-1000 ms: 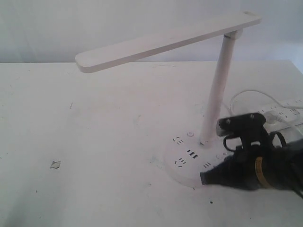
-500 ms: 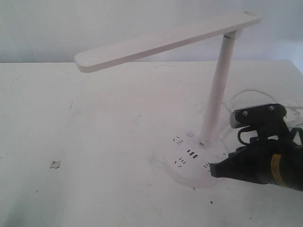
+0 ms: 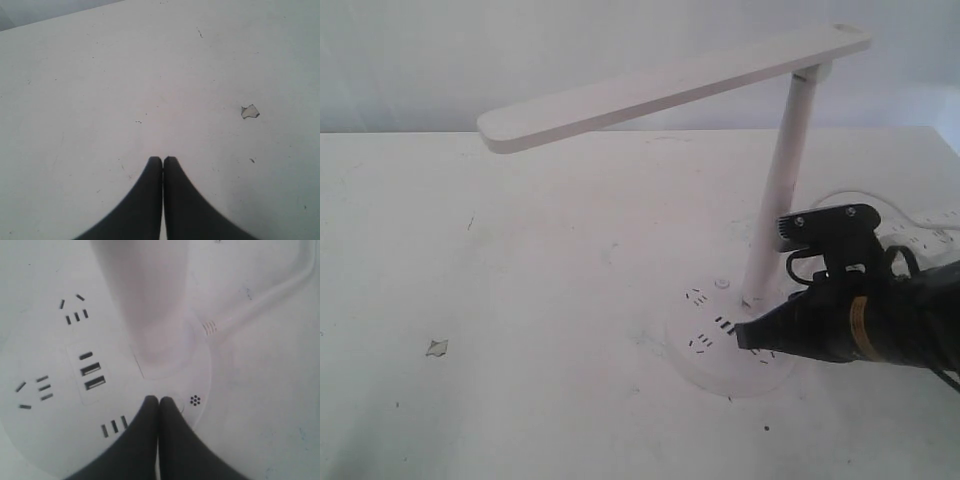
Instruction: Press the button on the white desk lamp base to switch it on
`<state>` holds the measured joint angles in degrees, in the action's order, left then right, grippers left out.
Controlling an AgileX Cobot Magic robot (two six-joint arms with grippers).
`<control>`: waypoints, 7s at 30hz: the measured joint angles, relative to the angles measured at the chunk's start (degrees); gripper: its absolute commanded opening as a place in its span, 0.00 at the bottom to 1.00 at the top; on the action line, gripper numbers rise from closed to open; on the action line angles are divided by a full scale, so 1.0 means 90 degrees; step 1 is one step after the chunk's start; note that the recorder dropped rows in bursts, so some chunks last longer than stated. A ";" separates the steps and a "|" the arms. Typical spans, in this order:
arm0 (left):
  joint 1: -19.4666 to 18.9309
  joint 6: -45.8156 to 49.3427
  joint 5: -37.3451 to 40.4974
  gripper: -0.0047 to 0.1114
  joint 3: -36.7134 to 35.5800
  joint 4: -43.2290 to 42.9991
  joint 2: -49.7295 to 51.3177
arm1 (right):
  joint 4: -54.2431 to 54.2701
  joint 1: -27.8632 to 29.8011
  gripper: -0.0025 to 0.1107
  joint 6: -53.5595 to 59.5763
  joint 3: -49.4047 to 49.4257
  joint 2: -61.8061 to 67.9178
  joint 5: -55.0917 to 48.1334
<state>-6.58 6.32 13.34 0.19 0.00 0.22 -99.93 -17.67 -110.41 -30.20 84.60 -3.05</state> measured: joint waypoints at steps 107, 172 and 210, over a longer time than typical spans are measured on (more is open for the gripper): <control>0.0000 0.0000 -0.0014 0.04 0.0000 0.0000 0.0000 | -0.0004 0.0000 0.02 -0.0560 0.1903 -0.9364 0.2643; 0.0000 0.0000 -0.0014 0.04 0.0000 0.0000 0.0000 | 0.9575 0.4226 0.02 0.9332 0.2745 -0.9378 0.1074; 0.0000 0.0000 -0.0014 0.04 0.0000 0.0000 0.0000 | 1.0425 0.3272 0.02 1.1503 0.3327 -0.9367 -0.1914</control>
<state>-6.58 6.32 13.21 0.19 0.00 0.22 -6.11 11.77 -6.88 -0.26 0.29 -20.27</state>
